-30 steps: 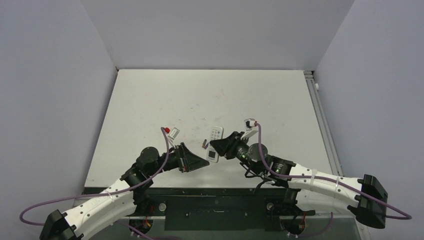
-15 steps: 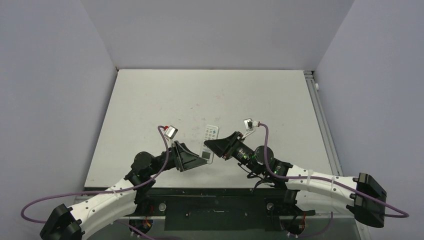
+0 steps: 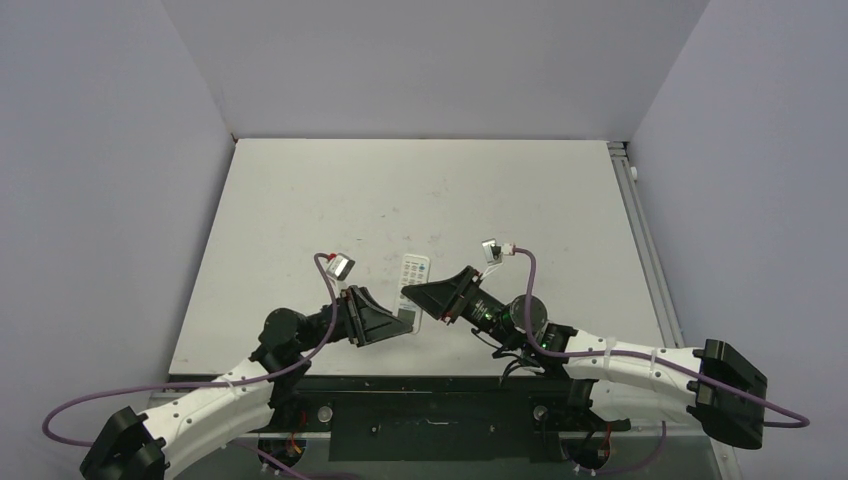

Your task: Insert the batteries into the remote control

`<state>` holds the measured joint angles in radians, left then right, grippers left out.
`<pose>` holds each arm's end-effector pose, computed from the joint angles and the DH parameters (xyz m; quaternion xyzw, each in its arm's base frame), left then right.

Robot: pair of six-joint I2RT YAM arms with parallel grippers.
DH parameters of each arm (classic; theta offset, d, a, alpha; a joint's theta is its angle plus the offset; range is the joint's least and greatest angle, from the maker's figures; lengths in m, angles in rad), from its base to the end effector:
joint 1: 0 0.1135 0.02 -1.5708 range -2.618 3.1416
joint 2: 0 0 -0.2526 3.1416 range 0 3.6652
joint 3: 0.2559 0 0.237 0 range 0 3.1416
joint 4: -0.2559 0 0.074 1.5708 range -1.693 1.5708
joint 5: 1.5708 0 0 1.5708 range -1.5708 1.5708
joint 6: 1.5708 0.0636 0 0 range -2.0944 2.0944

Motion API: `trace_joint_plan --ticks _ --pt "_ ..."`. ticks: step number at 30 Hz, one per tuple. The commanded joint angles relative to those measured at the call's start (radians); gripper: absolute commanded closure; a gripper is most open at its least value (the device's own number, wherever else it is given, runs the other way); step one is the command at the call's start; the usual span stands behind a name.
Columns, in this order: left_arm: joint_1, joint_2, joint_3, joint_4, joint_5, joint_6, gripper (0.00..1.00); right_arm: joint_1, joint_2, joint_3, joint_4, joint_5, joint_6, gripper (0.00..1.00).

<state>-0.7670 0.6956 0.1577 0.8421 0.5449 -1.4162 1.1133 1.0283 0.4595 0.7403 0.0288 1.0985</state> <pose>0.1040 -0.1460 0.2479 0.0238 0.6094 -0.7623 0.2166 0.1124 0.2241 0.2804 0.0063 0.6439 0.6796 0.3513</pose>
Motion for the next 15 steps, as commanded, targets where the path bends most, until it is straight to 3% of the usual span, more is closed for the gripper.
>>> trace_joint_plan --ticks 1,5,8,9,15 --pt "-0.006 0.0 0.004 0.112 0.019 -0.005 0.72 0.003 -0.003 -0.011 0.076 -0.004 -0.004 0.92" --pt "-0.005 0.005 0.005 0.124 0.014 -0.005 0.85 0.004 -0.002 -0.017 0.075 -0.009 -0.003 0.92" --pt "-0.006 0.005 0.009 0.118 0.011 -0.001 1.0 0.005 -0.004 -0.017 0.062 -0.013 -0.005 0.91" --pt "-0.006 0.004 0.011 0.117 0.009 0.001 1.0 0.005 -0.005 -0.017 0.059 -0.015 -0.008 0.91" --pt "-0.005 -0.017 0.019 0.059 -0.013 0.029 1.0 0.005 -0.041 -0.019 -0.003 0.012 -0.027 0.56"
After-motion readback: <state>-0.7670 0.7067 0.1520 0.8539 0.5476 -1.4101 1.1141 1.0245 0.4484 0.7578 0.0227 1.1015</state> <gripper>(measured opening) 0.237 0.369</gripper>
